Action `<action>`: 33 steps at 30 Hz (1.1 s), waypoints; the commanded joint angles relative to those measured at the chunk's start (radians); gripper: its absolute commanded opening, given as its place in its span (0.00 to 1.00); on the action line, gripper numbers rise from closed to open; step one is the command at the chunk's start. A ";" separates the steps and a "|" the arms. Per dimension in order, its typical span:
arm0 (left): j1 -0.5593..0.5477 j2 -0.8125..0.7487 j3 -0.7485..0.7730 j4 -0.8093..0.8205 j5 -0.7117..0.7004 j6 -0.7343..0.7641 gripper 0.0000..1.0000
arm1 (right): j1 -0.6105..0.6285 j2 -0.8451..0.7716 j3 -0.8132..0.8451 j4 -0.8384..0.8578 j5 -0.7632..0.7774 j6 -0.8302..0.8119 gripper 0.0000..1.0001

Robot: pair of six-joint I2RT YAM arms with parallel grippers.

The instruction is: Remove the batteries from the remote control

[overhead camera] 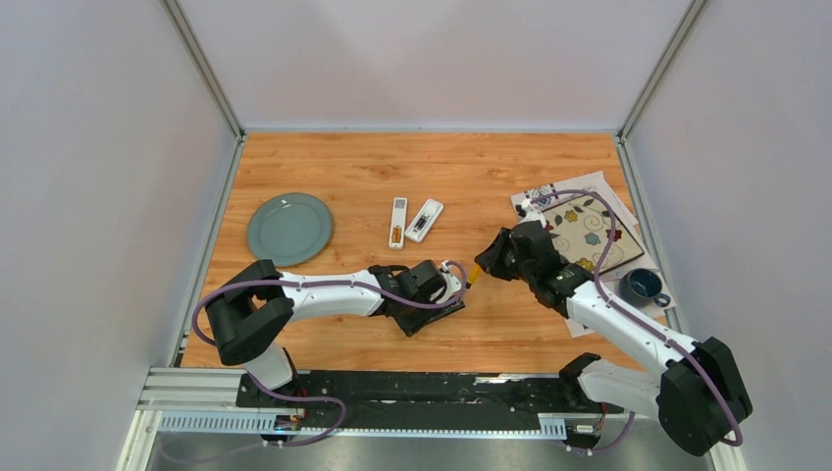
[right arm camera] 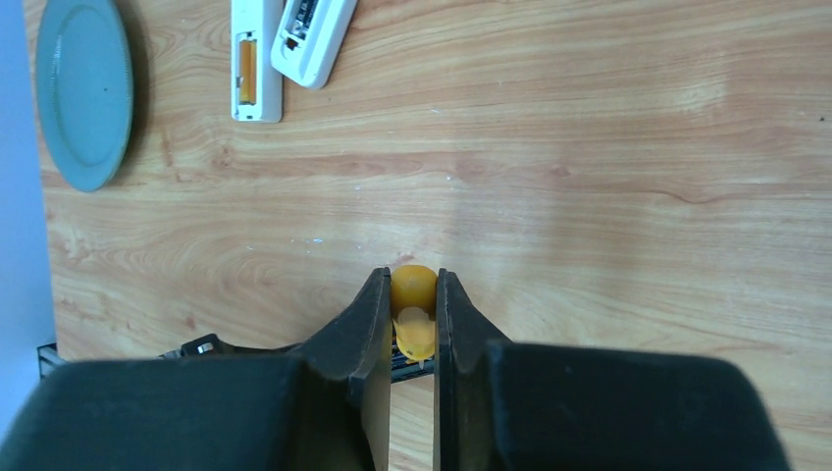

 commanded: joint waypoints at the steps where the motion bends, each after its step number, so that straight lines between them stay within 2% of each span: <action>1: 0.002 0.059 -0.031 0.012 0.016 -0.029 0.14 | -0.002 0.016 0.024 0.009 0.053 -0.027 0.00; 13: 0.002 0.061 -0.029 0.010 0.024 -0.031 0.15 | -0.004 0.048 0.021 0.033 0.059 -0.030 0.00; 28: 0.002 0.079 -0.020 0.013 0.028 -0.035 0.15 | -0.002 0.091 -0.013 0.131 -0.132 0.052 0.00; 33: 0.002 0.084 -0.017 0.013 0.031 -0.037 0.00 | -0.004 0.076 0.016 0.110 -0.189 0.069 0.00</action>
